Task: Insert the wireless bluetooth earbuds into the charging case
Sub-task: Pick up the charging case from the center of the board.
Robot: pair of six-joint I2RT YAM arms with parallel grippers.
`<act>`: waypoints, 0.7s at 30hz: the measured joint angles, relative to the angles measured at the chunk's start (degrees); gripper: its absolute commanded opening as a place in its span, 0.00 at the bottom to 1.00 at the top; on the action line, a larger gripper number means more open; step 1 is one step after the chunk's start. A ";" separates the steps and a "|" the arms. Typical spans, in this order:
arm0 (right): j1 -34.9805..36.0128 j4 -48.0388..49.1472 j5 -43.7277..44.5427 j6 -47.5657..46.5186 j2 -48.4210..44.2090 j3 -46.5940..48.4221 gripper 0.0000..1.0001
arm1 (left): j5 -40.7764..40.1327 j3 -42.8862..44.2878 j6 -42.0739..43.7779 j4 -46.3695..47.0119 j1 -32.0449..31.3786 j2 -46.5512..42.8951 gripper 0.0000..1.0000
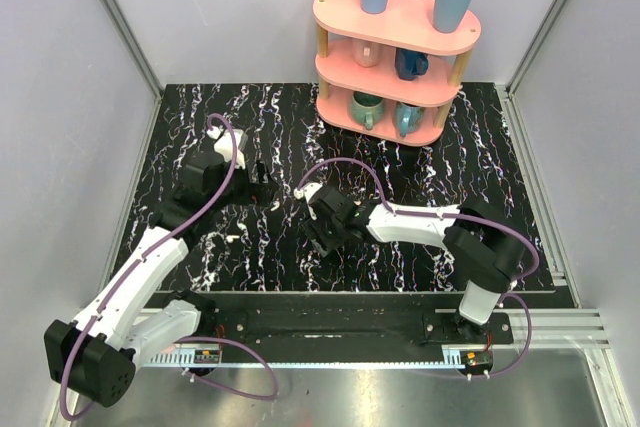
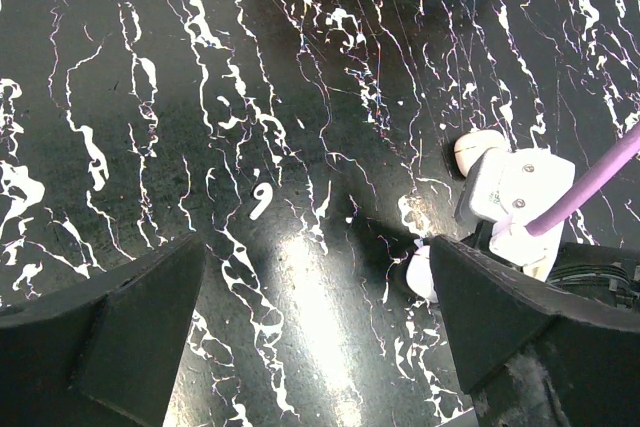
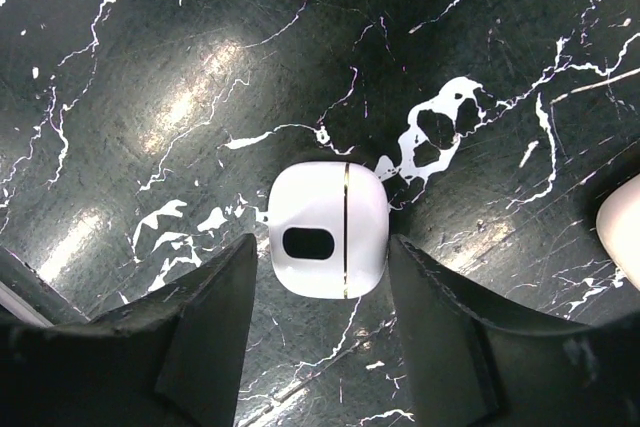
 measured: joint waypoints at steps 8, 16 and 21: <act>0.09 -0.04 0.48 0.00 0.28 0.07 0.62 | 0.02 0.00 0.00 0.00 0.09 0.00 0.99; 0.24 -0.04 1.46 -0.04 0.48 0.09 0.62 | 0.26 -0.04 0.00 0.00 0.09 0.02 0.99; 0.39 -0.09 1.55 -0.07 1.20 0.39 0.62 | 0.31 -0.09 -0.04 0.00 0.09 0.02 0.99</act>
